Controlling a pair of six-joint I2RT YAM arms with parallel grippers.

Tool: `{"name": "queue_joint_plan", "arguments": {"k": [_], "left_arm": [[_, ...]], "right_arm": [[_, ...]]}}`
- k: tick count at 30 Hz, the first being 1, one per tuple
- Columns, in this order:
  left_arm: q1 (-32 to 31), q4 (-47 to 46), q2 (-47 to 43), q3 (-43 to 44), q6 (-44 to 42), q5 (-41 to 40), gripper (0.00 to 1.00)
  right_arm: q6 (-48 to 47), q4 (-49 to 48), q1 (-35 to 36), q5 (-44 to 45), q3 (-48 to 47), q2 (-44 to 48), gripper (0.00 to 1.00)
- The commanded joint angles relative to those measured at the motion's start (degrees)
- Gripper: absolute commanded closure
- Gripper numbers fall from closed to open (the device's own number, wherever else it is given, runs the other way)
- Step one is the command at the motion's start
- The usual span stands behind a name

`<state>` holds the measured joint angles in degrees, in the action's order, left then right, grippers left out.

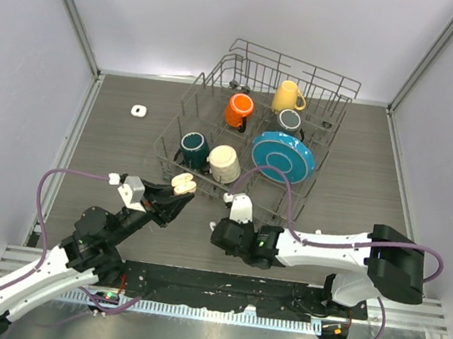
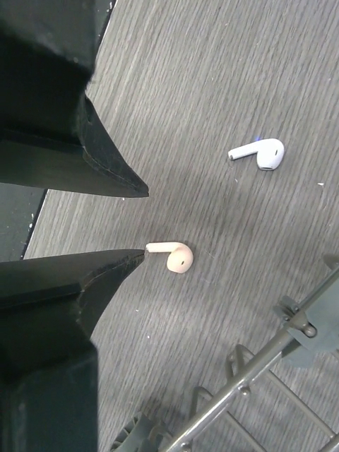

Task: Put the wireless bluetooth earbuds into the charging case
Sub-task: Pick up the earbud from the center of the board.

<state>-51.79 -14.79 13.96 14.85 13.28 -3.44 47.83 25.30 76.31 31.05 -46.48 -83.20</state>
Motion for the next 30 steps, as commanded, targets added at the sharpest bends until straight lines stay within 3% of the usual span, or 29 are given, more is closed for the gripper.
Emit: {"name": "queue_joint_plan", "arguments": {"k": [1, 15, 30], "left_arm": [[-0.15, -3.32, -0.16, 1.32, 0.52, 0.1, 1.0], [-0.24, -2.18, -1.56, 1.06, 0.7, -0.25, 1.0], [-0.15, -2.7, -1.12, 0.79, 1.05, -0.16, 1.0]], "right_arm": [[1.74, -0.87, 0.68, 4.37, 0.16, -0.82, 0.58], [2.97, -0.77, 0.59, 9.73, -0.1, -4.6, 0.5], [3.76, -4.12, -0.55, 7.01, 2.36, -6.27, 0.54]]}}
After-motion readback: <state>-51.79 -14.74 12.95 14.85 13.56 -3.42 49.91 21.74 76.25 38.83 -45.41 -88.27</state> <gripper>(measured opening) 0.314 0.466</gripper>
